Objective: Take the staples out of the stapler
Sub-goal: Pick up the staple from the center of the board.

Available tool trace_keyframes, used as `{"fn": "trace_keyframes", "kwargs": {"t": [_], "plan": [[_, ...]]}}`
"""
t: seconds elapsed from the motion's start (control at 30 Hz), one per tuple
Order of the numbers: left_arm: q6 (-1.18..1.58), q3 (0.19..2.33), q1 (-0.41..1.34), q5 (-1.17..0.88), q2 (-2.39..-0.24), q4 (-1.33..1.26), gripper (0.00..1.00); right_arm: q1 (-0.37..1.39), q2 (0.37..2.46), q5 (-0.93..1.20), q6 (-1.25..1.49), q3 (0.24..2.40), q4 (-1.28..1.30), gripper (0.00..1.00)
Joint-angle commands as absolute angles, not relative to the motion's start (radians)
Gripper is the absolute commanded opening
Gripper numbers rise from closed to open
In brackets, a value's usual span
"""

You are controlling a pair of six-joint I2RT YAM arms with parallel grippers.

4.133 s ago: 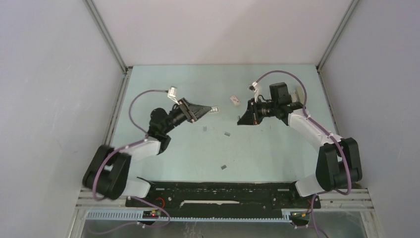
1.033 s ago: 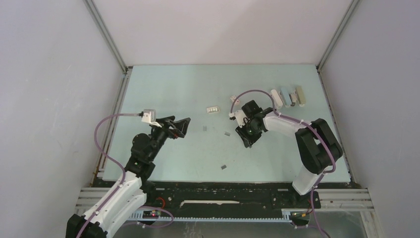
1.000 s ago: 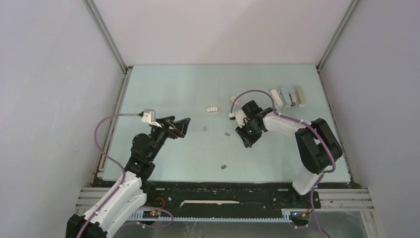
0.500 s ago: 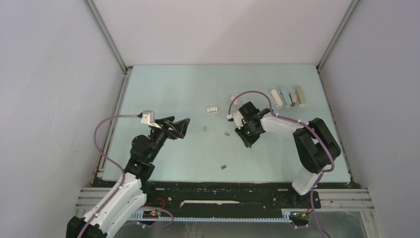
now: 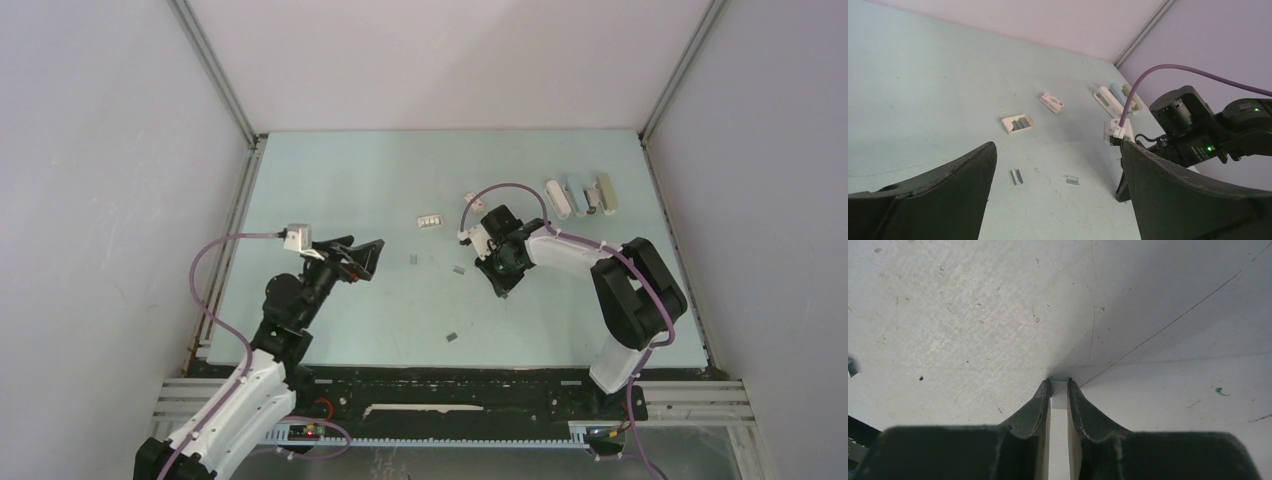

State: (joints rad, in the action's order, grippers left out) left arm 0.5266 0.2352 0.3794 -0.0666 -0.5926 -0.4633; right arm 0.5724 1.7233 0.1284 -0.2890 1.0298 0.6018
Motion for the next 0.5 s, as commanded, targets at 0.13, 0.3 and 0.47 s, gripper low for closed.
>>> {"fn": "trace_keyframes", "kwargs": {"t": [0.13, 0.3, 0.47], "plan": [[0.591, 0.211, 0.377, -0.119, -0.612, -0.522, 1.00, 0.566, 1.672, 0.153, -0.292, 1.039, 0.580, 0.12], [0.630, 0.223, 0.377, -0.140, -0.666, -0.544, 1.00, 0.532, 1.605, 0.211, -0.280, 1.030, 0.558, 0.11], [0.617, 0.296, 0.375, -0.130, -0.749, -0.541, 1.00, 0.502, 1.521, 0.270, -0.267, 1.008, 0.510, 0.11]]}}
